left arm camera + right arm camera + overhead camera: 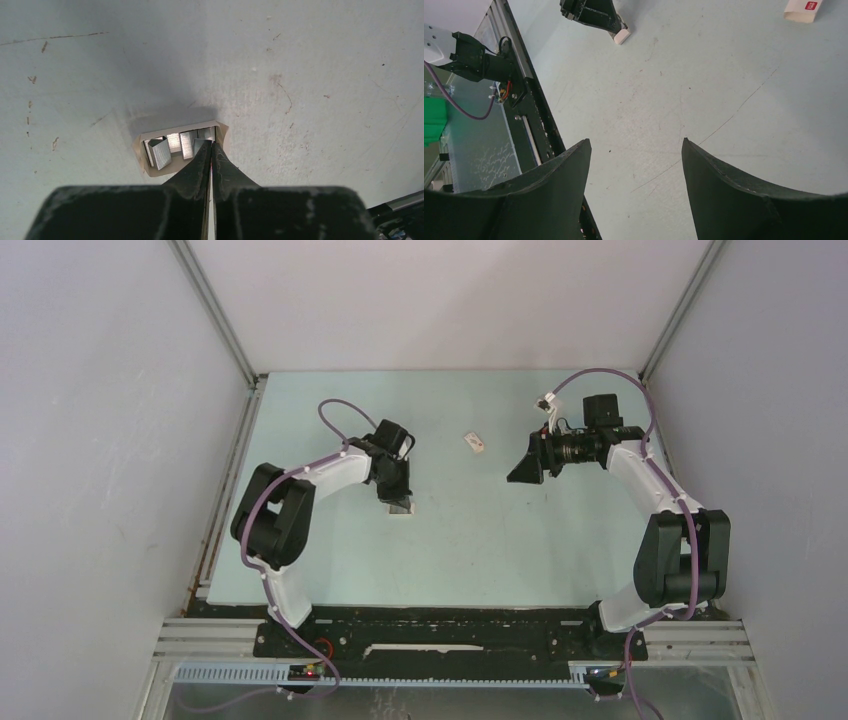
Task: Unload the staples from the stapler
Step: Adjust the staple in the staple box.
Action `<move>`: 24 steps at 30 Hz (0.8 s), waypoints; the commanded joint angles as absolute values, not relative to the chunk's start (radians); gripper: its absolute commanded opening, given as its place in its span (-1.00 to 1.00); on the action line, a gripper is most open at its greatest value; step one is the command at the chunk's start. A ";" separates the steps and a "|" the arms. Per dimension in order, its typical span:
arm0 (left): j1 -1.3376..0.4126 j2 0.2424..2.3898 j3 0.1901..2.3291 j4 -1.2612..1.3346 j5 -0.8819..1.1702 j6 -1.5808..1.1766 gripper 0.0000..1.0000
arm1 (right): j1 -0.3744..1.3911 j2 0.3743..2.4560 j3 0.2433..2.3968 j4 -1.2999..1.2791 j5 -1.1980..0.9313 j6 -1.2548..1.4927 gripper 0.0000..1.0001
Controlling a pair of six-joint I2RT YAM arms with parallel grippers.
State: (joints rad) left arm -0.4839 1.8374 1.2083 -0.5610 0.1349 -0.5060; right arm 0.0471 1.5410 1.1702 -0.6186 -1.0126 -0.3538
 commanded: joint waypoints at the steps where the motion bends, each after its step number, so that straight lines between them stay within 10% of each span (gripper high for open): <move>1: -0.483 1.843 1.261 -0.546 0.143 -0.515 -0.84 | 0.043 1.530 1.169 -0.618 -1.031 -0.362 0.52; 7: -0.483 1.835 1.258 -0.548 0.143 -0.516 -0.53 | 0.042 1.530 1.168 -0.618 -1.031 -0.361 0.52; 24: -0.464 1.502 1.158 -0.482 -0.036 -0.493 -0.44 | 0.070 1.506 1.169 -0.632 -1.022 -0.393 0.53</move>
